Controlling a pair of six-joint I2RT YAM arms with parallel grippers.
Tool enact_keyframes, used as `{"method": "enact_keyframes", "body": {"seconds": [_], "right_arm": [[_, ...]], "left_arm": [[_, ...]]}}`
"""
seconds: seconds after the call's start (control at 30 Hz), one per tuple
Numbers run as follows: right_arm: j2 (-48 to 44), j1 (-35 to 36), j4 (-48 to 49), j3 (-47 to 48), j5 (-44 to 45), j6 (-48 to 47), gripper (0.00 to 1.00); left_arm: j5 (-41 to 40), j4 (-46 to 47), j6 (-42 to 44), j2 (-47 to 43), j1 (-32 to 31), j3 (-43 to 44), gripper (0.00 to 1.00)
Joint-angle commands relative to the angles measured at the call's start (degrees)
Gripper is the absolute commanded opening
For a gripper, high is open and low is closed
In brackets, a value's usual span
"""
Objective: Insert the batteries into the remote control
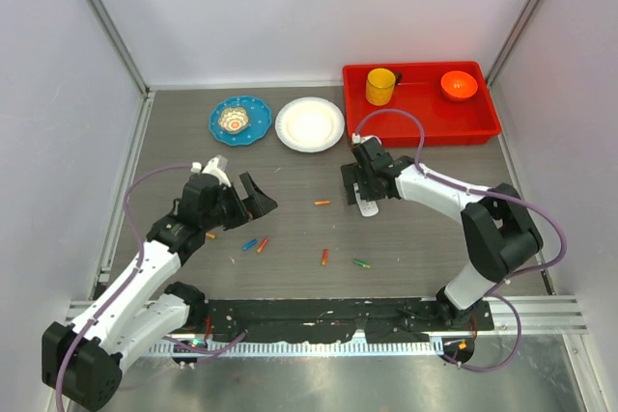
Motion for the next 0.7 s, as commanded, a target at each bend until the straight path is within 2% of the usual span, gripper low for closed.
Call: {"method": "enact_keyframes", "body": {"seconds": [0.0,0.3,0.43,0.67], "right_arm": [[0.5,0.1,0.6,1.3,-1.1,-1.6,0.9],[4.6,0.1,0.8,3.4,0.8,-1.9,0.88],[5.8,0.1,1.2,3.8,0.4,-1.9,0.8],[6.3,0.0,1.1,3.2,0.1,-1.8,0.73]], "left_arm": [[2.8,4.4,0.8,-0.8,-0.1,-0.8,1.0],[3.1,5.0,0.3,-0.5,-0.1,-1.3,1.0],[3.3,4.9,0.0,-0.7,-0.2,-1.9,1.0],[2.2,4.2,-0.2,-1.6,-0.1,-2.1,1.0]]}}
